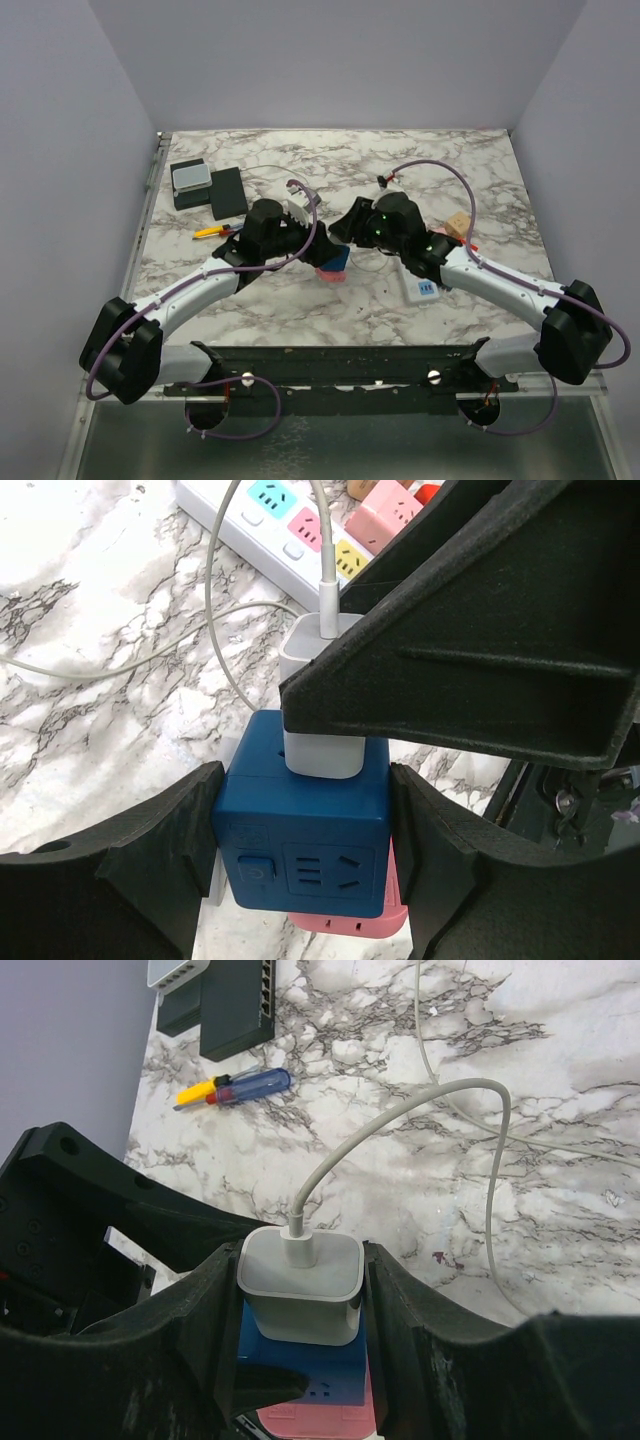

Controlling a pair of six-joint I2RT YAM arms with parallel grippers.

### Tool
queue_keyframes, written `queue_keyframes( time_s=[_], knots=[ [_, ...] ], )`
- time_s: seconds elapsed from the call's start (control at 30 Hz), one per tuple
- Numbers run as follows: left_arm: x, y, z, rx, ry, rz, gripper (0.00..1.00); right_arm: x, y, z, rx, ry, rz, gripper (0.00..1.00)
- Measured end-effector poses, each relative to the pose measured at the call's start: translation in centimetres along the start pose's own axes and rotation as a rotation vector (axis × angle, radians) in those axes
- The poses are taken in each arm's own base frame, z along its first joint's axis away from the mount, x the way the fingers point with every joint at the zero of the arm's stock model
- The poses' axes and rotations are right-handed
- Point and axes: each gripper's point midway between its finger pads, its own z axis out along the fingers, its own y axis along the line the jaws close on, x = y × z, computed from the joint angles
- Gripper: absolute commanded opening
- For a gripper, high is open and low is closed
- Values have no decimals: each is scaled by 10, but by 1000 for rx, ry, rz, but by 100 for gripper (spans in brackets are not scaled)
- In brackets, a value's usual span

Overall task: Pull the plug off the socket
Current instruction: Remove the plug from the socket.

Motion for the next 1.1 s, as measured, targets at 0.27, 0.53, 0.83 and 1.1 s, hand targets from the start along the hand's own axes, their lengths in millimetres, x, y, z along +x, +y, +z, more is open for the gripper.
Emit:
queue_keyframes(
  time_s=[0.27,0.53,0.83,1.1],
  knots=[
    [-8,-7,3,7,-20,49,0,-10,-3,-3,-38,57,44,1],
    [-9,-12,4,17,-25,79,0,-8,-8,-7,-76,123,97,1],
    [-9,-13,5,17,-19,83,0,-8,-10,-7,-75,133,104,1],
    [-6,-14,7,18,-6,79,0,-9,-7,-10,-20,83,39,1]
  ],
)
